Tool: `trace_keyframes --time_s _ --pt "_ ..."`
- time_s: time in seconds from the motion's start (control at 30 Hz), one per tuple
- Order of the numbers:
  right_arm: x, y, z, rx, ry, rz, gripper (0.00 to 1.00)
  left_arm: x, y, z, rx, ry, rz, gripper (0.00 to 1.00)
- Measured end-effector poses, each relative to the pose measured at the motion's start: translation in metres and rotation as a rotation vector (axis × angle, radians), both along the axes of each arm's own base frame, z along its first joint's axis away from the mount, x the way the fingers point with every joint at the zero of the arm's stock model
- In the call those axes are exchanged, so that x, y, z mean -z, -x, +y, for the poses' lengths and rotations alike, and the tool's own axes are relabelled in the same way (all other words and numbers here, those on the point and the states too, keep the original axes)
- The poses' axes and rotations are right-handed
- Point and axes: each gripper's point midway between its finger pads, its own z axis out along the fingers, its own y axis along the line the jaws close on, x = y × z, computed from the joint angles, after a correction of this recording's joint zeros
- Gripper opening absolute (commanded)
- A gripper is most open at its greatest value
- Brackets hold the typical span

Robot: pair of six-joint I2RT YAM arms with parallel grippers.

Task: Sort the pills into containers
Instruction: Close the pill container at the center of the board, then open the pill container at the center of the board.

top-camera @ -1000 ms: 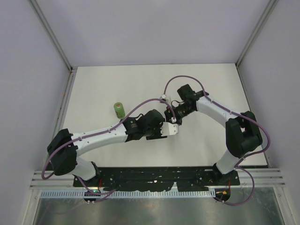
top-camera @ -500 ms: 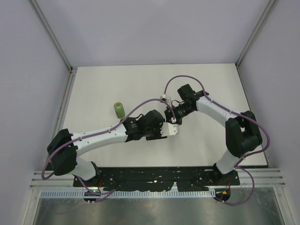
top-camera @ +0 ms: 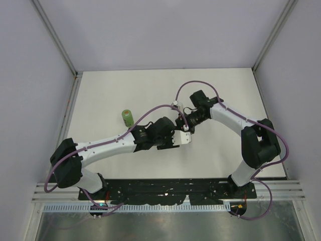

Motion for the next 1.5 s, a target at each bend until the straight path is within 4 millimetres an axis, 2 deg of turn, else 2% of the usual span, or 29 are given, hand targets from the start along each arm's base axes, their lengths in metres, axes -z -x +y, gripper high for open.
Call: trace_keyframes --time_s 0.27,0.63,0.93,1.13,1.33,1.5 --pt "0.002 -0.007 -0.006 0.028 0.014 -0.004 0.78 0.003 0.002 -0.001 0.011 0.002 0.008 0.0" --pt "0.006 -0.022 -0.029 0.102 0.045 0.004 0.81 0.015 0.008 0.001 0.051 -0.014 0.042 0.0" --pt "0.012 -0.037 -0.053 0.18 0.096 -0.002 0.81 0.059 0.007 -0.006 0.083 -0.076 0.202 0.0" --pt "0.023 -0.048 -0.073 0.252 0.163 -0.007 0.81 0.072 -0.001 -0.018 0.097 -0.082 0.266 0.0" --pt "0.035 -0.051 -0.087 0.305 0.204 0.007 0.81 0.08 -0.009 -0.03 0.109 -0.087 0.311 0.09" --pt "0.039 -0.052 -0.09 0.317 0.214 0.008 0.81 0.086 -0.01 -0.033 0.112 -0.103 0.341 0.15"
